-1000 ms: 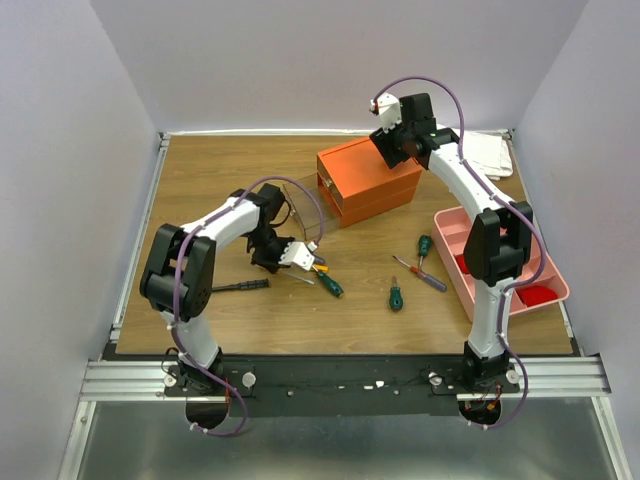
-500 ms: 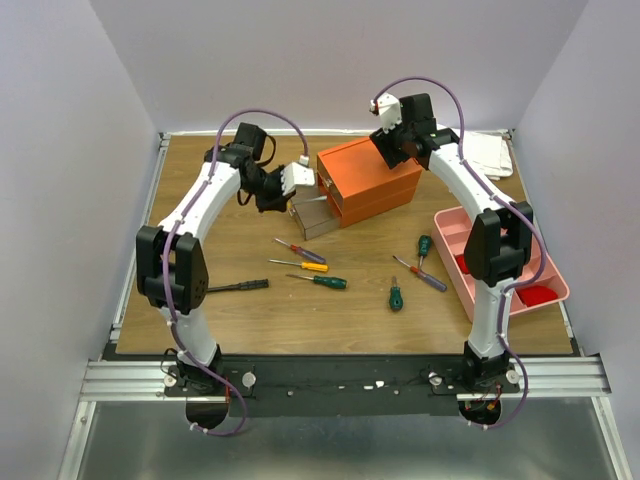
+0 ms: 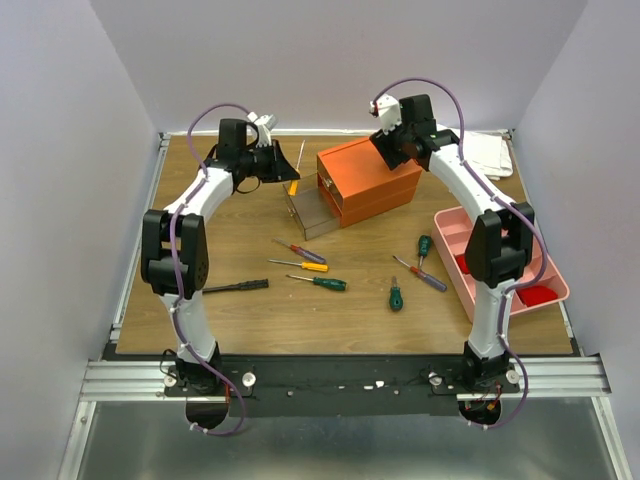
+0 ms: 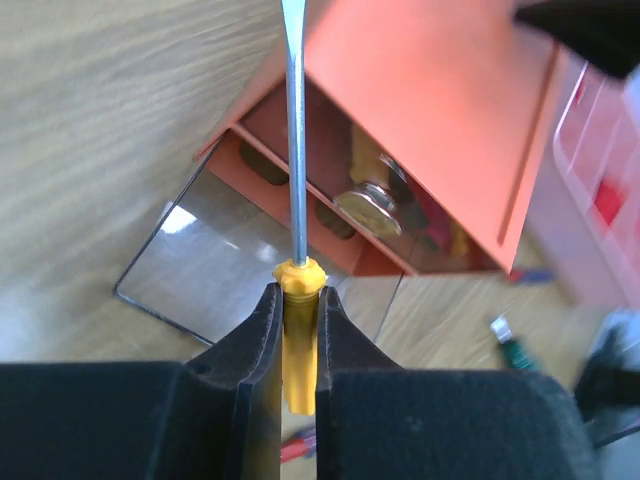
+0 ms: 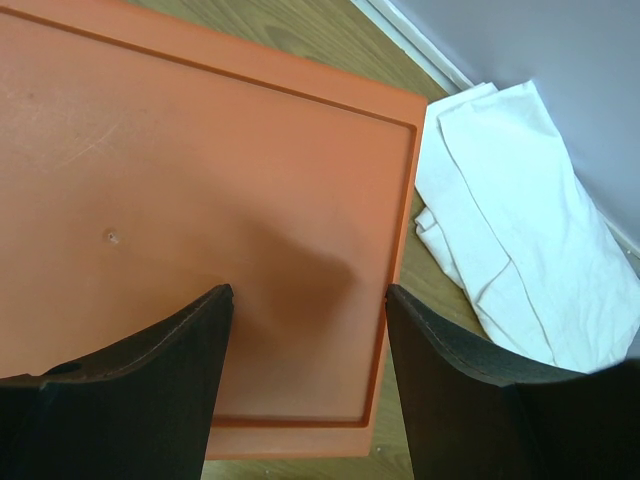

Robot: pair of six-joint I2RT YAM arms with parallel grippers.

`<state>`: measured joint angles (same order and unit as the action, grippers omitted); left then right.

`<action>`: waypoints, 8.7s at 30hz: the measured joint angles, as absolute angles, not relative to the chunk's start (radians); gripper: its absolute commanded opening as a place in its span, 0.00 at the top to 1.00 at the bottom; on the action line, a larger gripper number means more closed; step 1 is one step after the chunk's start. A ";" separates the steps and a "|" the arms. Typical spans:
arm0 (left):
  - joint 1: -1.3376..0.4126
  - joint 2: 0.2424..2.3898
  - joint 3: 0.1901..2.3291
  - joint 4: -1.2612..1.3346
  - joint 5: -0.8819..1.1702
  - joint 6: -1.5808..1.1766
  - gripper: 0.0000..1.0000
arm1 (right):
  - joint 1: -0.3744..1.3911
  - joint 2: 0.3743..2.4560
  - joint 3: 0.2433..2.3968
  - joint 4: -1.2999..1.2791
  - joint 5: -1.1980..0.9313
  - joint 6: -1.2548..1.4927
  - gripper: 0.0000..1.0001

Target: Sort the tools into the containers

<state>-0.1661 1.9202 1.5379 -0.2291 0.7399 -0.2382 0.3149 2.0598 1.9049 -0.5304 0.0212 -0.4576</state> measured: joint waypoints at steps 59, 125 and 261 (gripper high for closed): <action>-0.565 1.768 1.260 -0.874 0.705 1.229 0.42 | 0.315 2.037 1.880 -0.542 0.030 -0.476 0.28; -0.207 1.885 1.396 0.083 0.623 -0.672 1.00 | 0.315 2.022 1.875 -0.581 0.038 -0.474 0.27; -0.474 1.869 1.377 -0.552 0.481 1.609 0.45 | 0.323 1.915 1.780 -0.683 0.057 -0.517 0.24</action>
